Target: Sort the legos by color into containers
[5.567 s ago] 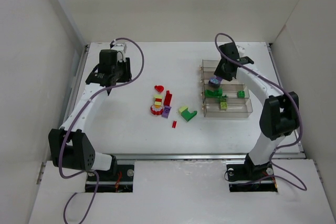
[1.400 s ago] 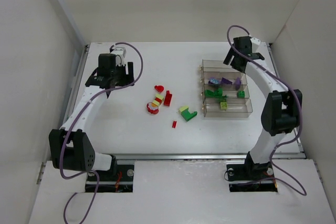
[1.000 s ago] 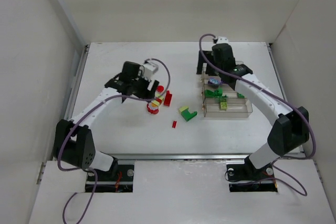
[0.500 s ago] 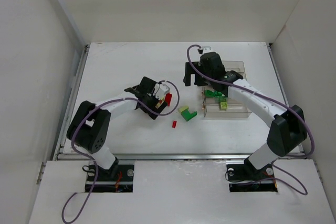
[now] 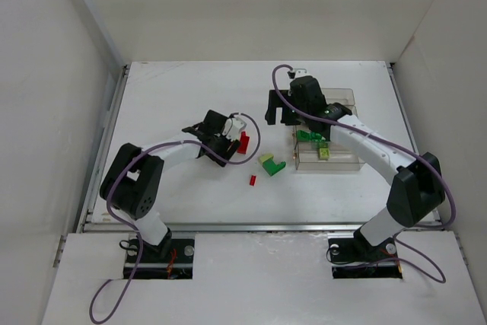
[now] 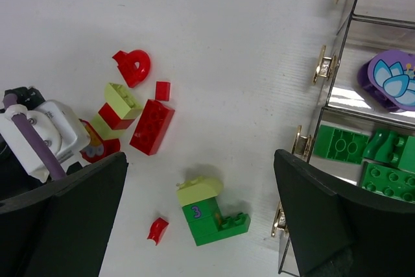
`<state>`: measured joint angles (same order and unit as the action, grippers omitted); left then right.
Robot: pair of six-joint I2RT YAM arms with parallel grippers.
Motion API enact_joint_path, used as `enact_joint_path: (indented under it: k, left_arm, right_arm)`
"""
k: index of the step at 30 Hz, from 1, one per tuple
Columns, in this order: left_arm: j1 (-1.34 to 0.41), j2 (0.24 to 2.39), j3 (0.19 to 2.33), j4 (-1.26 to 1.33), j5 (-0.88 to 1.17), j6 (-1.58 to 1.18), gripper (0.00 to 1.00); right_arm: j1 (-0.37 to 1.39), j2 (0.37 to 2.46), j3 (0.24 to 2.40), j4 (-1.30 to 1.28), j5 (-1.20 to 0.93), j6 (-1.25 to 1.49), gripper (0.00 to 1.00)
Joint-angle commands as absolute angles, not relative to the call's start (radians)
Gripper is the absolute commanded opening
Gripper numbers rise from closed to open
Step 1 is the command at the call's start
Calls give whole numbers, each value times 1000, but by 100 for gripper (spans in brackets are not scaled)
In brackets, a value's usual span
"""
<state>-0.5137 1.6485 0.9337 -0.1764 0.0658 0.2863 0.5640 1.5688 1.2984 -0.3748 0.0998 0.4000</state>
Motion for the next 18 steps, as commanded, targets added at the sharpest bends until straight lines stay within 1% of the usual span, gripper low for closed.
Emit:
enact_joint_path:
  k: [1,2,5,8,11,18]
  left_arm:
    - [-486,1646,959,-178,64,253,23]
    - [-486,1646,959,-204,64,253,15]
    - [-462,1646,997,-242,55,227,0]
    - [-405,1623,1043,-317,43,200,0]
    - [-344,1588,1091,-383,83,157,0]
    - [-247,1470,1098,-394,74,74,0]
  right_arm:
    - [571,1566,1302,-345,94,419,100]
    - [571,1575,1302,-345,94,419,100]
    - [580,1603,1324,-366,94,419,100]
    - [601,1643,1380,-428,106,431,100]
    - [629,1724,1455,-474,115,486,98]
    - [732,1934,1598,-546,135,522,95]
